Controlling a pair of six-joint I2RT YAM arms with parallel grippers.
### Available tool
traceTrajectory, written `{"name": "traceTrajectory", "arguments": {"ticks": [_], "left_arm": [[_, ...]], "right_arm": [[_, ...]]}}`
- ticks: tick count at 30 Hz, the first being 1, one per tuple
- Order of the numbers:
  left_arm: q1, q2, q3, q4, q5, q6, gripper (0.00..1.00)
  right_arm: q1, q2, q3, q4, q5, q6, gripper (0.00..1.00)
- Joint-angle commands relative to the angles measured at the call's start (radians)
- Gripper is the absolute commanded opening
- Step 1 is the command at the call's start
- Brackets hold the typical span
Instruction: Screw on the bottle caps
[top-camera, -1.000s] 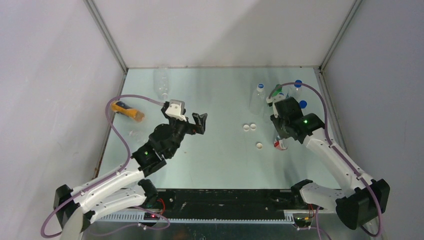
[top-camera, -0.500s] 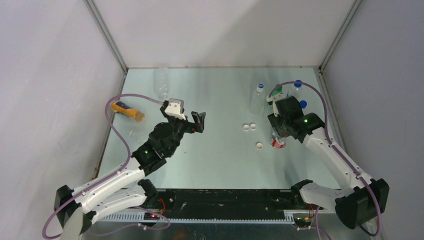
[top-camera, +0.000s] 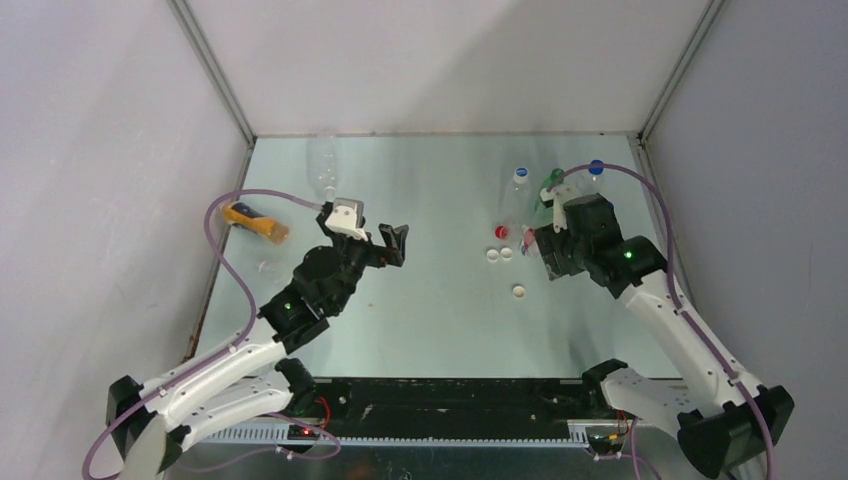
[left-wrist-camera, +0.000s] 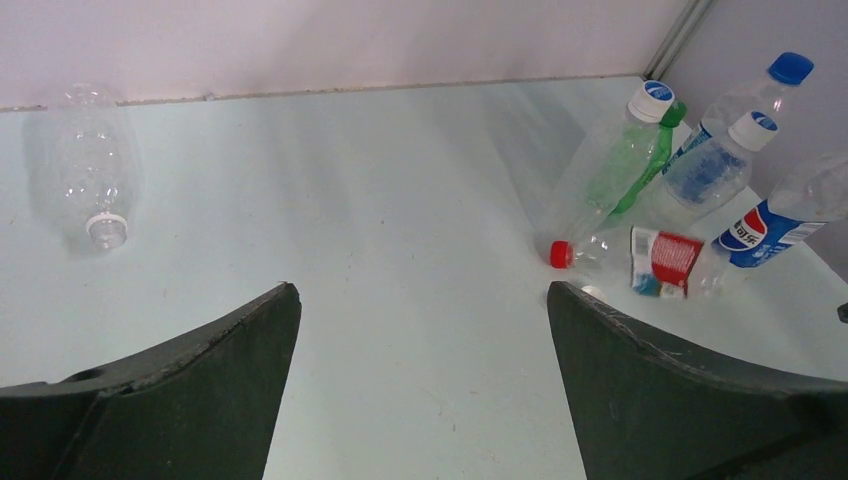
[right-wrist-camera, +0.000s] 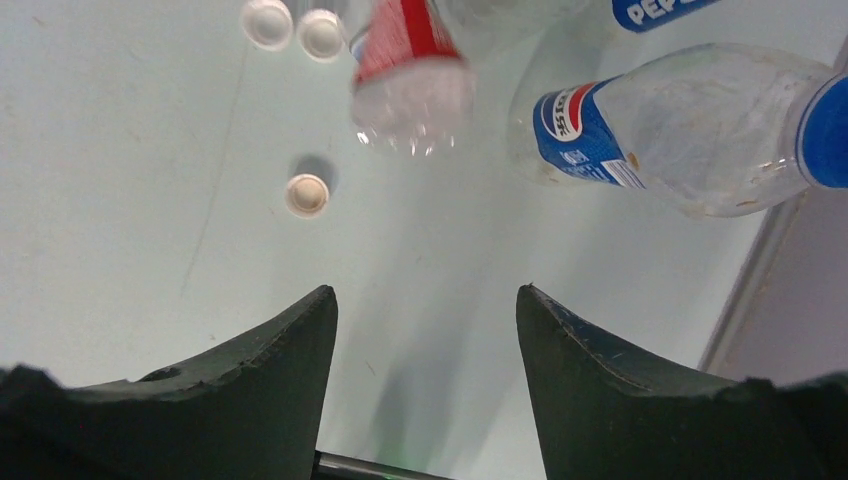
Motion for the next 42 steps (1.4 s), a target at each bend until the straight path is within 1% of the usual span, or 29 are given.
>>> {"name": "traceTrajectory", "arguments": {"ticks": [1,6,9,12,14,17,25,30,37,42], "left_arm": [[0.009,-0.038,0.028,-0.01,0.016,-0.004,1.0],[0.011,-0.05,0.023,-0.063,0.021,-0.042,1.0],[0.014,-0.071,0.018,-0.1,0.02,-0.057,1.0],[0.017,-0.088,0.011,-0.127,0.012,-0.071,1.0],[0.018,-0.101,0.002,-0.135,0.009,-0.081,1.0],[0.019,-0.119,-0.011,-0.167,0.007,-0.099,1.0],[0.02,-0.153,-0.033,-0.205,0.002,-0.115,1.0],[0.02,-0.16,-0.043,-0.215,0.005,-0.12,1.0],[0.02,-0.147,-0.044,-0.213,0.012,-0.126,1.0],[0.02,-0.139,-0.05,-0.212,0.019,-0.139,1.0]], "right_arm": [[0.017,-0.022,0.019,0.07,-0.057,0.024,0.68],[0.071,0.055,0.019,0.153,0.009,-0.011,0.71],[0.081,0.109,0.018,0.191,0.029,-0.019,0.75],[0.095,0.19,0.016,0.24,0.104,-0.03,0.77],[0.099,0.236,0.016,0.265,0.135,-0.04,0.8],[0.099,0.3,0.009,0.289,0.154,-0.043,0.84],[0.113,0.411,-0.008,0.342,0.107,-0.075,0.85],[0.121,0.475,-0.007,0.378,0.094,-0.08,0.88],[0.156,0.574,0.014,0.406,0.188,-0.102,0.88],[0.169,0.638,0.021,0.407,0.244,-0.111,0.84]]}}
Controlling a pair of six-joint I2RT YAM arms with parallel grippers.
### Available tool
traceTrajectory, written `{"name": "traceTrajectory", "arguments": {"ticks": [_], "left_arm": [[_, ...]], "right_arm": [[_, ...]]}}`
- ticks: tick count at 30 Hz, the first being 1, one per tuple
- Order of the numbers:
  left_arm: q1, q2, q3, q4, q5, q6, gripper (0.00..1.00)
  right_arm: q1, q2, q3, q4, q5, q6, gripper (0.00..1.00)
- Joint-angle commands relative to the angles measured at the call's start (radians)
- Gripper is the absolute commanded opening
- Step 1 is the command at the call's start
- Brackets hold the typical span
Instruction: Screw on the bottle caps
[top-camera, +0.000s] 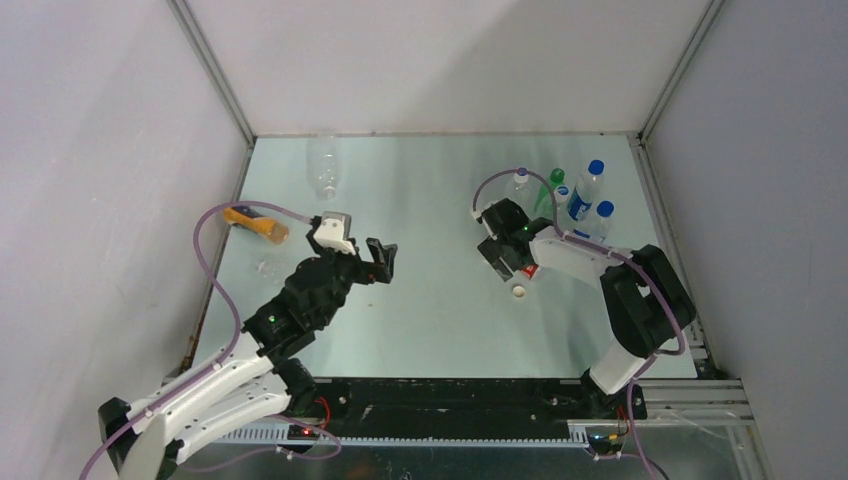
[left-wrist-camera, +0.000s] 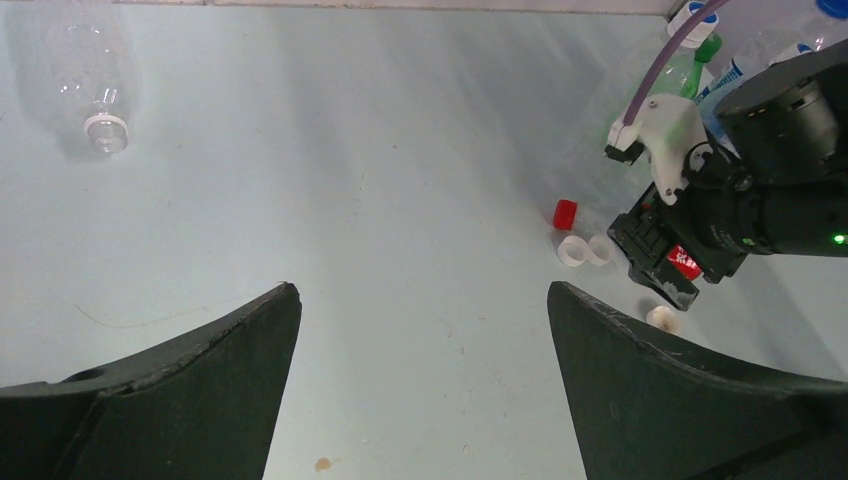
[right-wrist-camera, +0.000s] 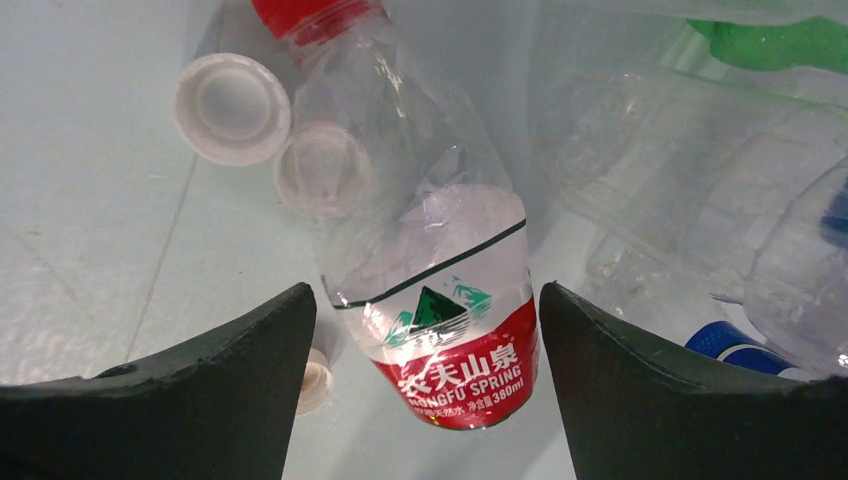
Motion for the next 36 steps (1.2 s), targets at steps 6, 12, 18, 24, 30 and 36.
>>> {"name": "traceTrajectory", "arguments": {"ticks": [6,12,18,24,30,36], "left_arm": [[0.007,0.003,-0.012,0.021,0.019,-0.035,1.0],[0.007,0.001,-0.032,0.066,0.06,-0.04,1.0],[0.007,0.008,-0.049,0.165,0.161,-0.01,1.0],[0.006,0.039,-0.066,0.333,0.337,0.038,1.0],[-0.001,0.115,-0.058,0.481,0.516,0.051,1.0],[-0.034,0.2,-0.019,0.547,0.579,0.105,1.0]], "right_arm": [[0.032,0.042,0.032,0.007,0.131,-0.011,0.66],[0.066,-0.038,0.031,-0.016,0.138,0.007,0.35],[0.122,-0.183,0.031,-0.027,0.068,0.078,0.34],[0.158,-0.404,0.027,0.075,-0.085,0.235,0.36],[0.198,-0.564,-0.048,0.329,-0.228,0.398,0.37],[0.271,-0.632,-0.112,0.537,-0.284,0.502,0.37]]}}
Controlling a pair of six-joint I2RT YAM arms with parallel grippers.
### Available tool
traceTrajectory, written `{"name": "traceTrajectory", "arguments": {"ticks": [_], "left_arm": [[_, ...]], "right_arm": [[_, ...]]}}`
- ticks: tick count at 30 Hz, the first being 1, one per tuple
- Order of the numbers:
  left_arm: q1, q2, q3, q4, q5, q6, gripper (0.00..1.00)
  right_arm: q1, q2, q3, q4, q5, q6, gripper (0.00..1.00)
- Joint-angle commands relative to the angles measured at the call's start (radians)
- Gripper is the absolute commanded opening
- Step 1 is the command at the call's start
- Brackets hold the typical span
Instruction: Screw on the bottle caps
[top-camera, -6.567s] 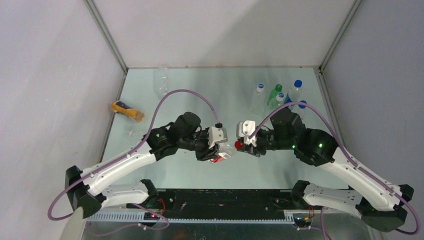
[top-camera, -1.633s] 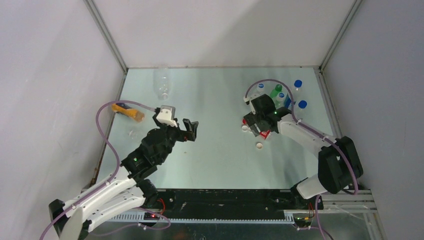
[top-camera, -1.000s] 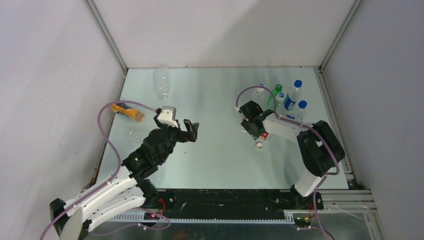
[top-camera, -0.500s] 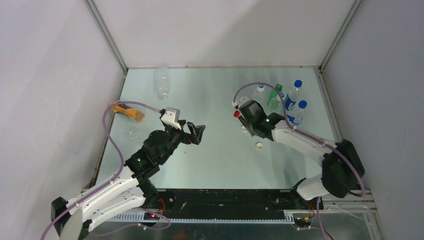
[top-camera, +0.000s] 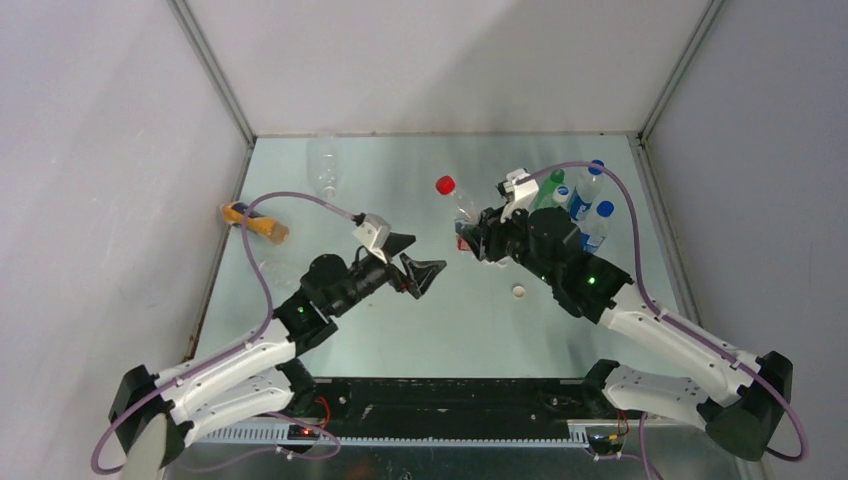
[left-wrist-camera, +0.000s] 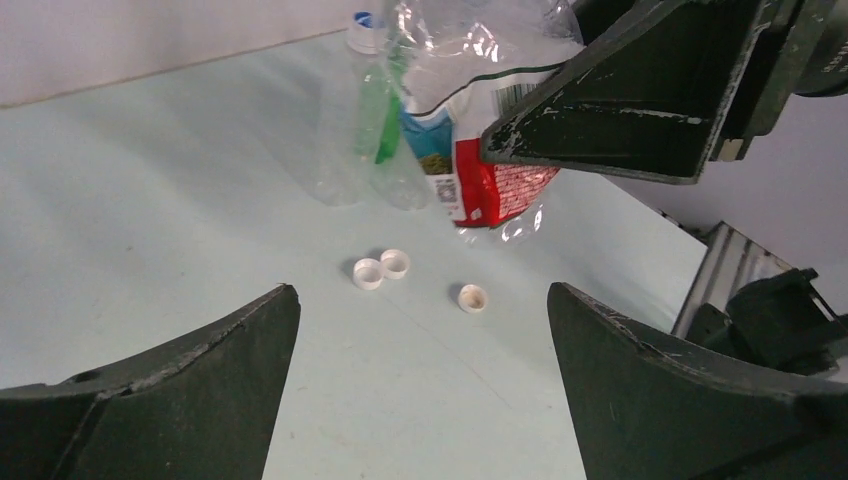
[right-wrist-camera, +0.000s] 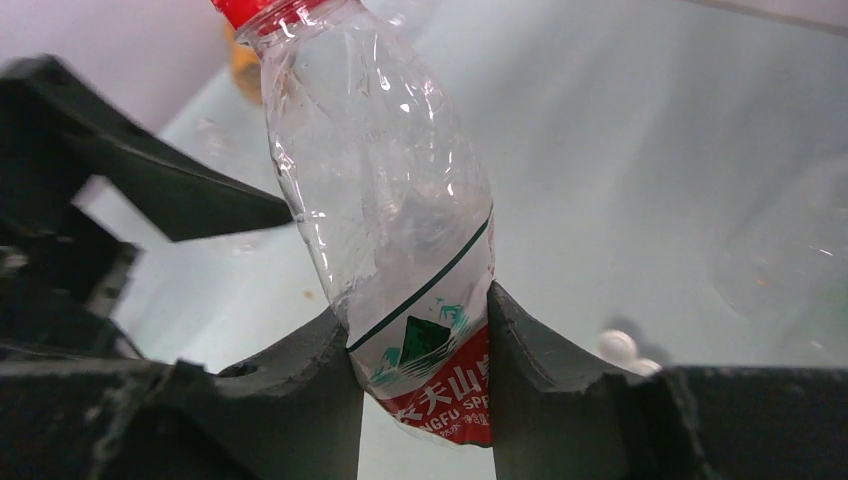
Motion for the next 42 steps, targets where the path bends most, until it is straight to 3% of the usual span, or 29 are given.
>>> {"name": "traceTrajectory", "arguments": {"ticks": [1,15,17,21,23,24,26,31,42], "left_arm": [[-0.027,0.054,0.057,0.118,0.087,0.064,1.0],[-0.039,0.157,0.076,0.244,0.061,0.074,0.97],[-0.038,0.16,0.072,0.252,0.047,0.083,0.91],[-0.04,0.161,0.066,0.243,0.044,0.125,0.68],[-0.039,0.159,0.07,0.222,0.043,0.16,0.49],[-0.038,0.156,0.072,0.217,0.043,0.169,0.32],[-0.039,0.153,0.081,0.196,0.036,0.195,0.18],[-0.039,0.157,0.133,0.032,0.02,0.292,0.1],[-0.084,0.178,0.236,-0.233,-0.024,0.438,0.1]], "right_arm": [[0.047,-0.033,-0.044,0.247,-0.079,0.119,0.37],[0.141,-0.051,-0.11,0.41,-0.085,0.18,0.41],[0.145,-0.048,-0.112,0.413,-0.093,0.183,0.44],[0.145,-0.054,-0.111,0.4,-0.11,0.181,0.49],[0.146,-0.06,-0.111,0.388,-0.112,0.178,0.54],[0.146,-0.065,-0.111,0.379,-0.112,0.178,0.57],[0.146,-0.077,-0.111,0.366,-0.112,0.176,0.65],[0.138,-0.125,-0.091,0.34,-0.074,0.151,0.85],[0.133,-0.103,0.025,0.332,0.019,0.061,0.85]]}}
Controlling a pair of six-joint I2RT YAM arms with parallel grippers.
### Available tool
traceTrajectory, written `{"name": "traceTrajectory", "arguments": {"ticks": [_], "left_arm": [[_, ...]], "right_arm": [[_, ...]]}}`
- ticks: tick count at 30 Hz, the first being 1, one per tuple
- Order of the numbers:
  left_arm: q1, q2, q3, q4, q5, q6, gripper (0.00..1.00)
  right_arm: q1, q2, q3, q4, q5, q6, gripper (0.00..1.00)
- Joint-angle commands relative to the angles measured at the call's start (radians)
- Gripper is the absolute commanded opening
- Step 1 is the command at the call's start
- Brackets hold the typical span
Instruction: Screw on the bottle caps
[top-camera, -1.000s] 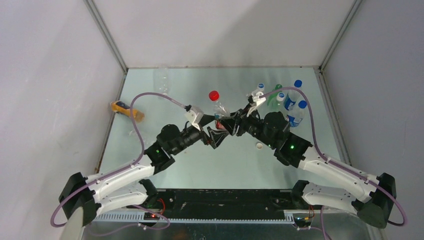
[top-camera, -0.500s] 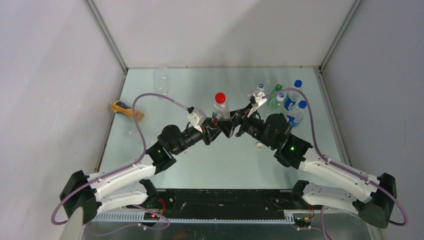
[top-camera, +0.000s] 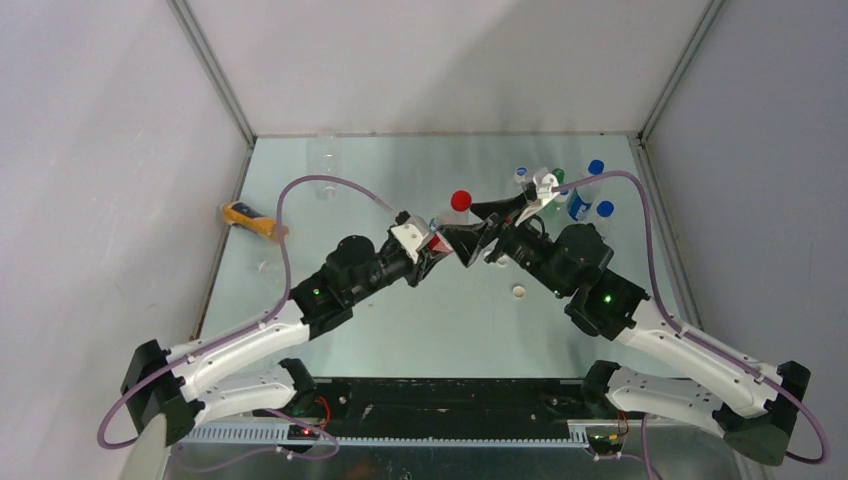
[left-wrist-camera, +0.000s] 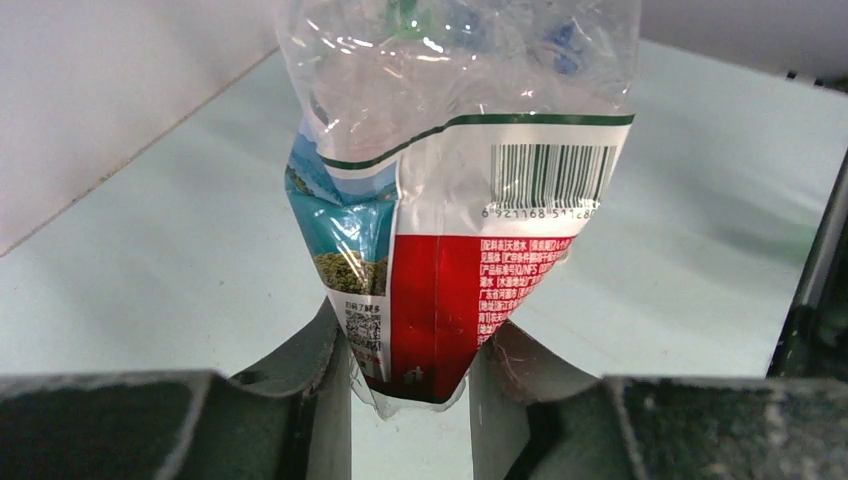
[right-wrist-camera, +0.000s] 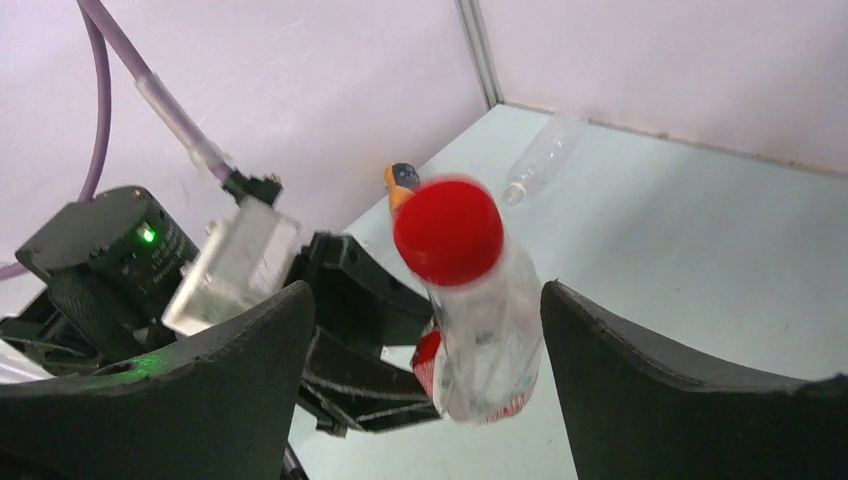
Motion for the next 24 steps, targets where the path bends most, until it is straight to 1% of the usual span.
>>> {"name": "traceTrajectory", "arguments": {"ticks": [1,2,4,9,11,12,13,14,15,16,17,18,20,22,23,24], "left_arm": [[-0.029,0.009,0.062,-0.103,-0.034,0.1,0.09],[-0.037,0.009,0.066,-0.114,-0.057,0.104,0.09],[-0.045,0.005,0.068,-0.119,-0.071,0.113,0.09],[-0.058,-0.016,0.064,-0.114,-0.088,0.112,0.09],[-0.06,-0.025,0.059,-0.107,-0.1,0.104,0.1],[-0.06,-0.028,0.055,-0.102,-0.104,0.099,0.1],[-0.061,-0.035,0.046,-0.094,-0.11,0.096,0.1],[-0.061,-0.039,0.042,-0.09,-0.113,0.091,0.1],[-0.063,-0.046,0.031,-0.083,-0.116,0.089,0.11],[-0.064,-0.049,0.026,-0.079,-0.119,0.085,0.12],[-0.067,-0.056,0.012,-0.067,-0.127,0.084,0.13],[-0.07,-0.062,0.005,-0.061,-0.134,0.08,0.13],[-0.08,-0.068,-0.024,-0.033,-0.16,0.067,0.13],[-0.092,-0.073,-0.056,0.005,-0.188,0.05,0.14],[-0.099,-0.074,-0.071,0.024,-0.196,0.043,0.17],[-0.1,-0.078,-0.076,0.032,-0.195,0.024,0.27]], "right_arm": [[-0.004,0.02,0.067,0.034,0.055,-0.04,0.84],[-0.003,0.023,0.074,0.033,0.058,-0.039,0.83],[-0.003,0.033,0.078,0.025,0.067,-0.03,0.8],[-0.004,0.043,0.079,-0.032,0.084,0.013,0.75],[-0.005,0.042,0.079,-0.055,0.082,0.033,0.7],[-0.004,0.041,0.079,-0.068,0.082,0.046,0.63],[-0.005,0.037,0.078,-0.075,0.084,0.051,0.6],[-0.004,0.036,0.076,-0.086,0.089,0.061,0.51],[-0.006,0.029,0.071,-0.088,0.093,0.07,0.45],[-0.006,0.016,0.065,-0.083,0.104,0.092,0.33],[-0.012,0.009,0.051,-0.077,0.106,0.12,0.26],[-0.015,-0.007,0.043,-0.063,0.105,0.133,0.13],[-0.027,-0.026,0.024,-0.054,0.101,0.18,0.0],[-0.036,-0.039,0.013,-0.051,0.091,0.218,0.0],[-0.039,-0.042,0.007,-0.048,0.088,0.218,0.0],[-0.036,-0.046,0.005,-0.044,0.08,0.213,0.0]]}}
